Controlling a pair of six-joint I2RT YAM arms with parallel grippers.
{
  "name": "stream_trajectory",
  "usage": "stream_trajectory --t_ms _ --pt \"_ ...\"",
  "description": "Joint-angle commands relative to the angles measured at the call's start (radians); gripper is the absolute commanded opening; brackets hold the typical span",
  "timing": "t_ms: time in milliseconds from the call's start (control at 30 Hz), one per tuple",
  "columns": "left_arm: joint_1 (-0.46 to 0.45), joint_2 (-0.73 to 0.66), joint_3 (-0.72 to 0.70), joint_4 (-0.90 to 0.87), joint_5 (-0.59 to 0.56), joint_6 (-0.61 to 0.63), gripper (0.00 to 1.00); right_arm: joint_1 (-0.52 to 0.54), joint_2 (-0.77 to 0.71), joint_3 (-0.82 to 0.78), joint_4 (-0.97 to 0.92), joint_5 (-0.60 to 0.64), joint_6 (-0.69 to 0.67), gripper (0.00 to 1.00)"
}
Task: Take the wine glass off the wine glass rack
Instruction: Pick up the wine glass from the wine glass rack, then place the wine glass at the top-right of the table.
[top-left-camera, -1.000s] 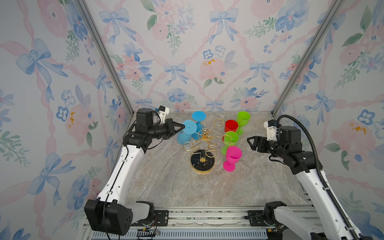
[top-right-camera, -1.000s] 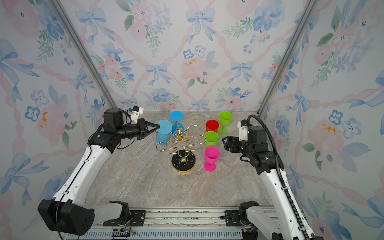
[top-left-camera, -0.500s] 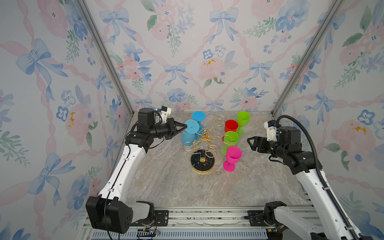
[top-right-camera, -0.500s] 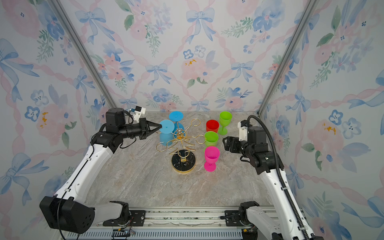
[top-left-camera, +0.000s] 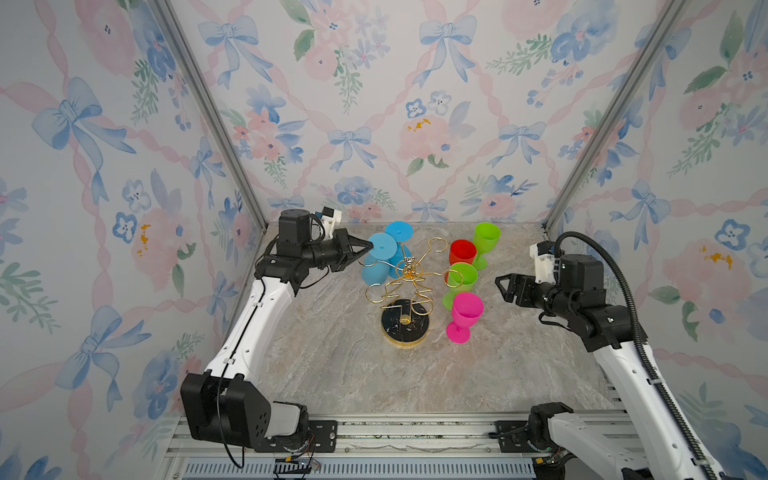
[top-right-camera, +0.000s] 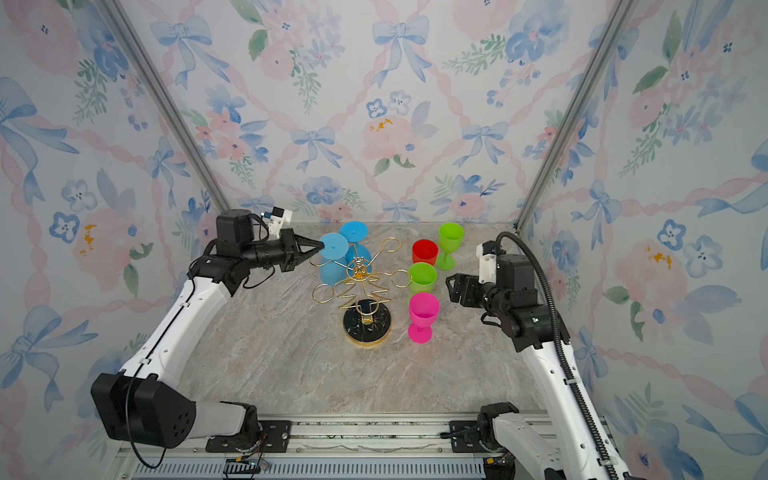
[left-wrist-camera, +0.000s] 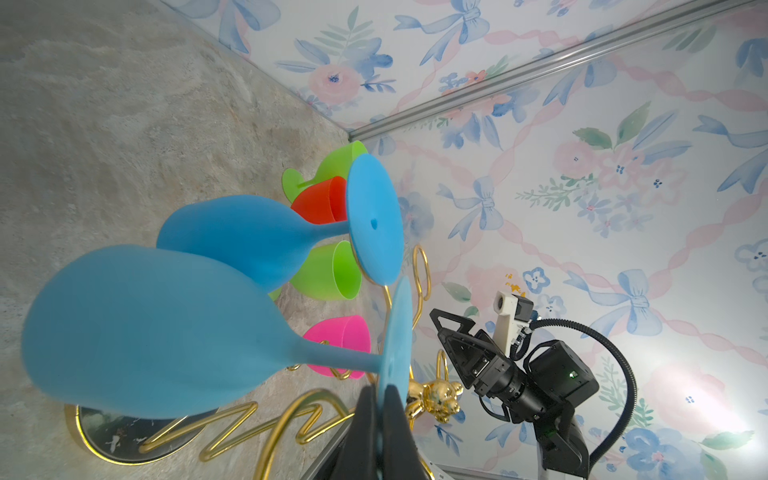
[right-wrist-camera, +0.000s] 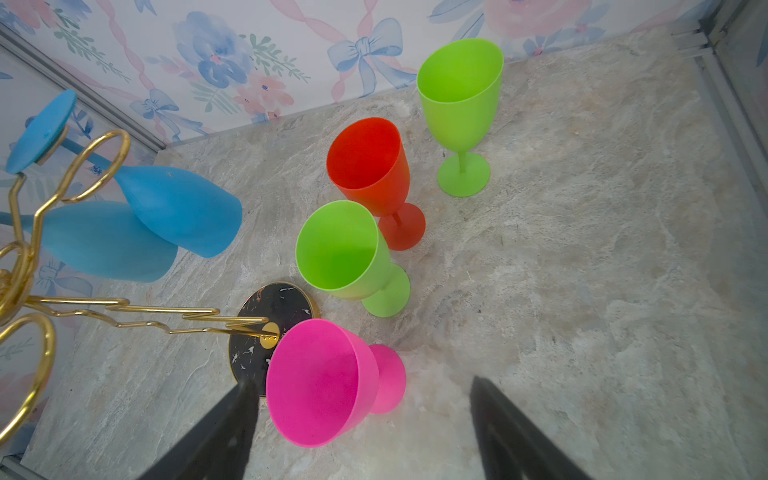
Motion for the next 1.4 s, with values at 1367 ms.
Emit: stream_trajectory --t_ms 1367 --pt "-0.247 0.015 0.559 0.031 0.034 0.422 0.00 0.010 -0.076 0.072 -0.108 0.024 0.066 0.82"
